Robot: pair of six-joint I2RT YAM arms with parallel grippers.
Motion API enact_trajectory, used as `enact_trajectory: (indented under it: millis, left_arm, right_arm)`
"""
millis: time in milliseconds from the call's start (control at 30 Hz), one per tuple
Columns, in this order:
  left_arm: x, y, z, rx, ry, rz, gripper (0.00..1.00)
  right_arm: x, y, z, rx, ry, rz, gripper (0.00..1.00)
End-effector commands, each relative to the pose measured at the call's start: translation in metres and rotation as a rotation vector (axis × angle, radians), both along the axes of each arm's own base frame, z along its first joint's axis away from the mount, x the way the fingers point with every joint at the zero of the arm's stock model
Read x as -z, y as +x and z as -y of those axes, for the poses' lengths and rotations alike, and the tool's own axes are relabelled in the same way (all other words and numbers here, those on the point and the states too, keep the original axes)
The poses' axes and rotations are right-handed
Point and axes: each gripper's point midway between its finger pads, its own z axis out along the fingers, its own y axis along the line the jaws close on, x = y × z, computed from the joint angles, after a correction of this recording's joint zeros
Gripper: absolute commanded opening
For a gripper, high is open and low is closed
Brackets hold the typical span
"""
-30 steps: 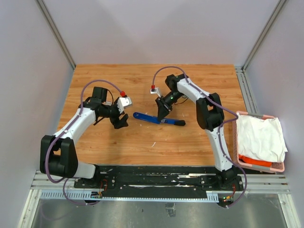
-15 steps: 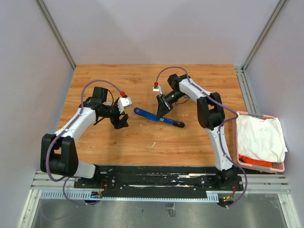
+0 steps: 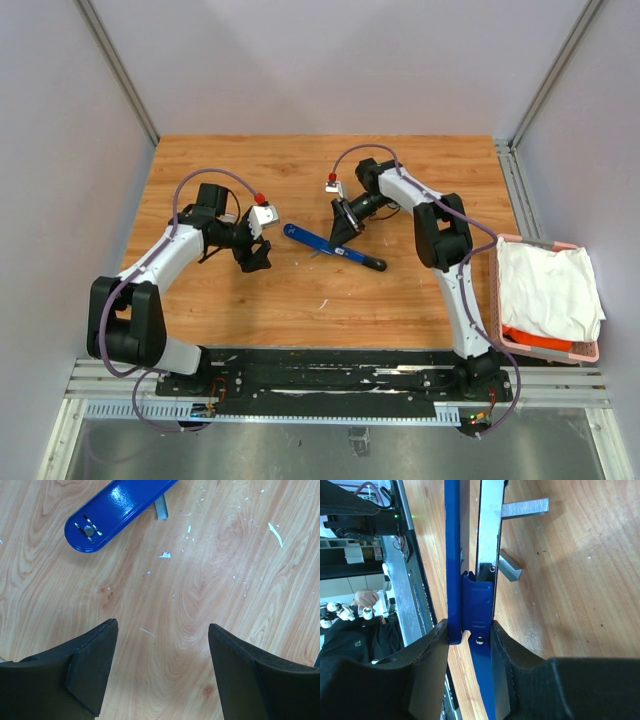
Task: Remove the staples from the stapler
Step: Unload the staple at the center of the board.
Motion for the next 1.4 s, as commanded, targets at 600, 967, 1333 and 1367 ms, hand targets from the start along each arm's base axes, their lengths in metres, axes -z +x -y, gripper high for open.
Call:
enact_trajectory:
  millis: [600, 967, 1333, 1367]
  left_arm:
    - [0.001, 0.015, 0.009, -0.047, -0.081, 0.007, 0.78]
    - [-0.007, 0.015, 0.006, -0.055, -0.076, 0.059, 0.77]
    - [-0.032, 0.019, -0.006, -0.076, -0.112, 0.098, 0.78]
    - [-0.032, 0.020, -0.007, -0.084, -0.109, 0.098, 0.77]
  right_arm:
    - [-0.089, -0.012, -0.014, 0.002, 0.323, -0.070, 0.01]
    - [-0.052, 0.000, 0.018, -0.088, 0.020, 0.319, 0.01]
    - [-0.027, -0.019, 0.030, -0.265, -0.101, 0.682, 0.01]
    - [-0.025, -0.022, 0.030, -0.284, -0.114, 0.710, 0.01]
